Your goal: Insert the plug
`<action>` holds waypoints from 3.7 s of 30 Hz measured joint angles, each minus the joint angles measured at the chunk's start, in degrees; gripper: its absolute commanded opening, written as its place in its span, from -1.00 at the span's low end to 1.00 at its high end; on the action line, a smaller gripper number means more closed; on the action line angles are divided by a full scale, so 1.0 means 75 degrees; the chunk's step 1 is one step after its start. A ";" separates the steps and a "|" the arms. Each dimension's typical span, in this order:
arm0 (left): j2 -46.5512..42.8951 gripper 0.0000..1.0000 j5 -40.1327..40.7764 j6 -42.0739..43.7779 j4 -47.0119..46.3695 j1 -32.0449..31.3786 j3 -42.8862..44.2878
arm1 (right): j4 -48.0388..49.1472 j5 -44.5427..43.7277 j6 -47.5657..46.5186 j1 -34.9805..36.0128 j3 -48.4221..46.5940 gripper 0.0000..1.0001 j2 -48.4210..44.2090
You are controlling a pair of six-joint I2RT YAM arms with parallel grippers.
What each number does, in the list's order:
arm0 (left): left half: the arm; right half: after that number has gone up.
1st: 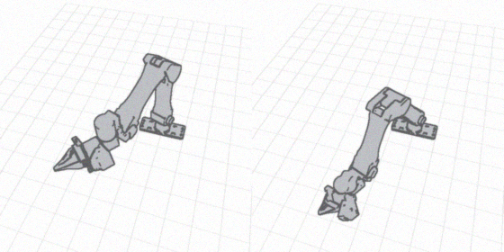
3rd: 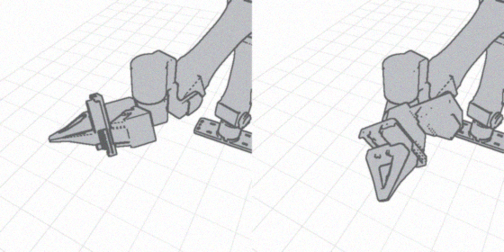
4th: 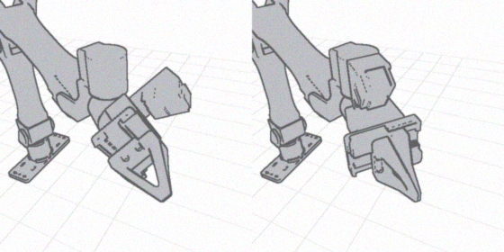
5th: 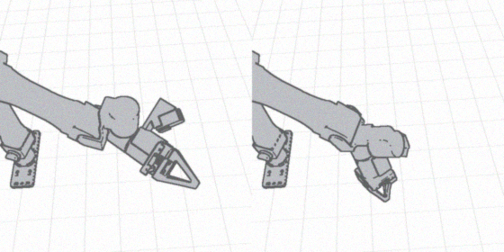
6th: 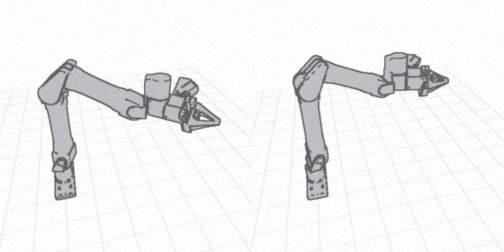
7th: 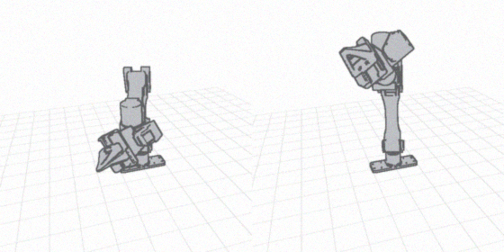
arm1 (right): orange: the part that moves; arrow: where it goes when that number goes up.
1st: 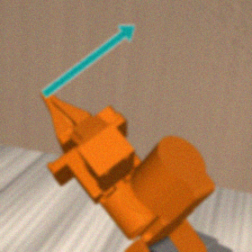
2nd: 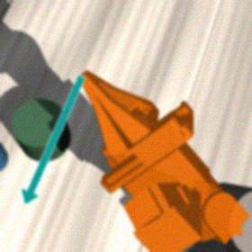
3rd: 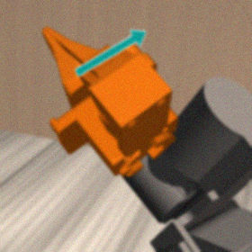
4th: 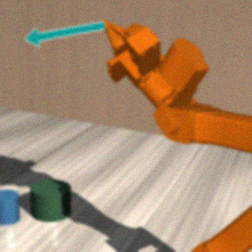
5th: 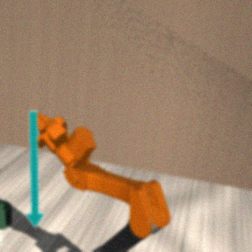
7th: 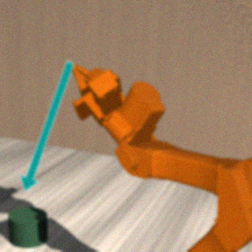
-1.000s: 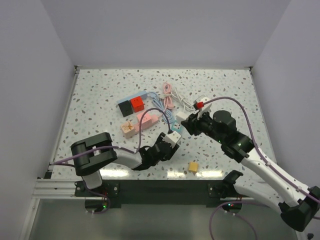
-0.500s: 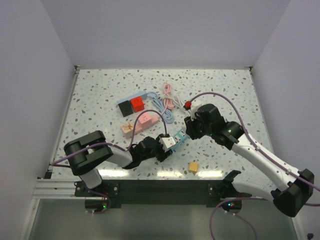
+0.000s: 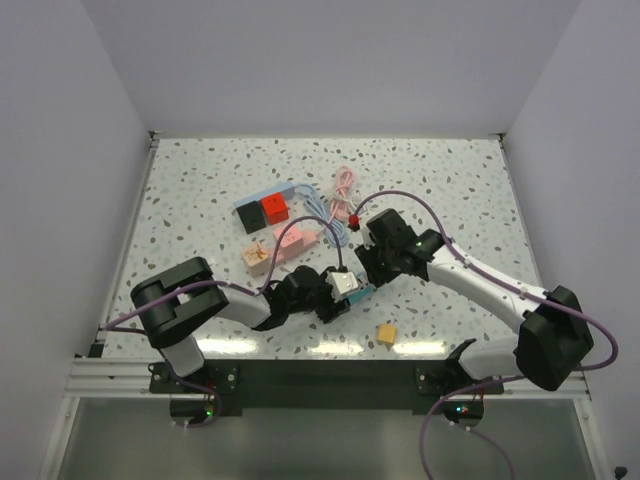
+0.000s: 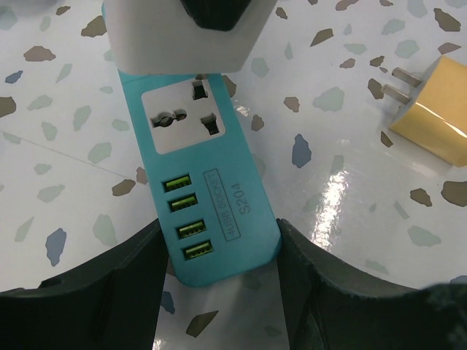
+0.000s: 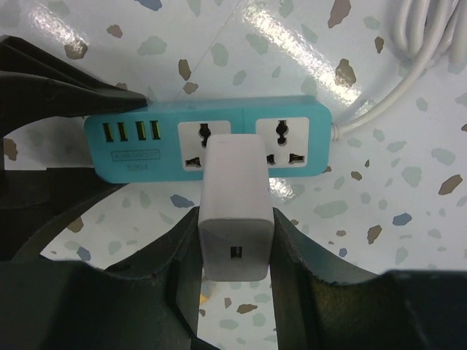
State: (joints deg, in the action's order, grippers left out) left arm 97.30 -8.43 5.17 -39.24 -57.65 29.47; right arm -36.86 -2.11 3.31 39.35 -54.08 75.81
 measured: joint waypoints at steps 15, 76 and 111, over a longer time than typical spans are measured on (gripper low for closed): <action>0.0271 -1.00 -0.0114 -0.0006 0.0175 0.0020 0.0385 | -0.0268 -0.0516 -0.0052 -0.0221 -0.0216 -1.00 0.0242; 0.0286 -1.00 -0.0160 -0.0029 0.0175 0.0041 0.0388 | -0.0388 -0.0178 -0.0437 -0.0769 -0.0766 -1.00 0.1192; -0.0536 -1.00 0.0708 -0.0813 0.0816 0.0635 -0.0114 | 0.2078 -0.0376 0.0554 -0.0280 0.0134 -1.00 0.1320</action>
State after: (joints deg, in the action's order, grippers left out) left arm 93.27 -3.11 -0.93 -33.12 -52.88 28.62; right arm -21.28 -4.93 7.46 37.26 -53.08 85.71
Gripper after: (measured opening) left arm 0.571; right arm 0.386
